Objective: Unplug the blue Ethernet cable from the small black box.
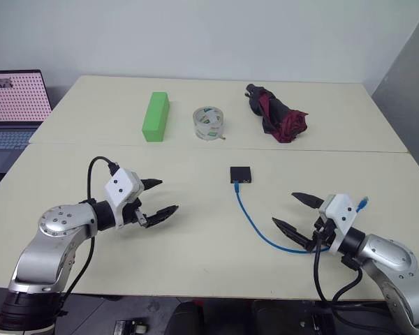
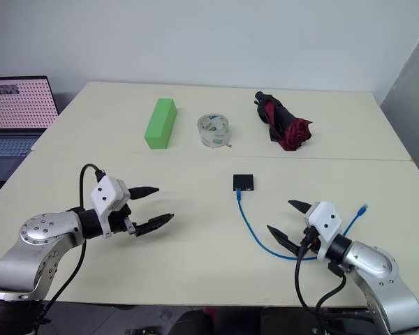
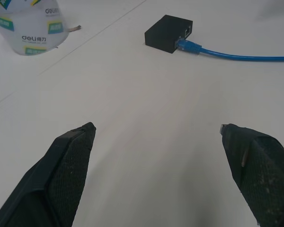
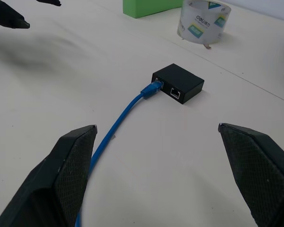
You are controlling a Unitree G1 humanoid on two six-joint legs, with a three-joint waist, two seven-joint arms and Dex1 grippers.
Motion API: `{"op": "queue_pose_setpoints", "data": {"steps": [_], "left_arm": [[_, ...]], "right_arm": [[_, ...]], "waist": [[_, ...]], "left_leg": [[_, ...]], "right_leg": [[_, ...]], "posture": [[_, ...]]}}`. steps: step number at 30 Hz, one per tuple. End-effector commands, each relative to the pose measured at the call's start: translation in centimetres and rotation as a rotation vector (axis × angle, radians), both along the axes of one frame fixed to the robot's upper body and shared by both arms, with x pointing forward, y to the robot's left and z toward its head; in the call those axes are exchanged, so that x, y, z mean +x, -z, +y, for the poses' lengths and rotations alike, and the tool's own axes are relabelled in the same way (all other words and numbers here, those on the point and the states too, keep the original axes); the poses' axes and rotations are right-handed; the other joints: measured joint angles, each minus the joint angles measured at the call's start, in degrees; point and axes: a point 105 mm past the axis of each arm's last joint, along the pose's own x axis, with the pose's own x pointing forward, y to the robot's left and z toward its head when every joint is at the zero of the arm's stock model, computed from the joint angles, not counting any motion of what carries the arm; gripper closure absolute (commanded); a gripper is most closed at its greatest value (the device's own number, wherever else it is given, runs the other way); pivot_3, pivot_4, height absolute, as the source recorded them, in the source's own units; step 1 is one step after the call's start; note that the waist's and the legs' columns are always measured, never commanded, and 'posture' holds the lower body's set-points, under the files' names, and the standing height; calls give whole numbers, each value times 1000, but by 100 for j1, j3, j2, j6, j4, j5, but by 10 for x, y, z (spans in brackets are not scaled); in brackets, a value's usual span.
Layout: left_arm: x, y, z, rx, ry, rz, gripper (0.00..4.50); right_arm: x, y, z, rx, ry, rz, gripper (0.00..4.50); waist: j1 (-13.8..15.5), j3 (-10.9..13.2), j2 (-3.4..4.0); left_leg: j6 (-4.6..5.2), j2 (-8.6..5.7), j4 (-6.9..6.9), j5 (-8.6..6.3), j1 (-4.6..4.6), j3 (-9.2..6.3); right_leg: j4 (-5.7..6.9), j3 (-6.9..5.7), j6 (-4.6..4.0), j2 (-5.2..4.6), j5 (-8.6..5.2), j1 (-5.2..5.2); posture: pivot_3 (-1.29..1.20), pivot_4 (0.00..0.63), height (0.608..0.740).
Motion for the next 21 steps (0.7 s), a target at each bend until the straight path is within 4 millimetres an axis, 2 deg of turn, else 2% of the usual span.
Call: {"op": "queue_pose_setpoints", "data": {"steps": [1, 12, 17, 21], "left_arm": [[2, -16, -2, 13, 13, -66, 21], [-2, -10, -8, 20, 51, -31, 21], [-6, -5, -14, 29, 93, 3, 21], [-9, -4, -22, 19, 141, 27, 21]], "right_arm": [[-3, -12, 1, 8, -9, -40, 167], [-4, -6, 8, 18, -15, -13, 167], [-1, 2, 31, 56, -36, 22, 167], [13, 13, 56, 49, -19, 38, 167]], "waist": [[0, 0, 0], [0, 0, 0], [-4, 0, 0], [-8, 0, 0]], "left_leg": [[0, 0, 0, 0, 0, 0], [0, 0, 0, 0, 0, 0], [-1, 2, 0, 0, 0, 0], [-3, 0, 0, 1, 0, 0]], "right_leg": [[0, 0, 0, 0, 0, 0], [0, 1, 0, 0, 0, 0], [1, 1, 0, 2, 0, -1], [2, 2, 0, 2, 0, -3]], "posture": [[0, 150, 740], [0, 150, 740], [0, 150, 740], [0, 150, 740]]}}
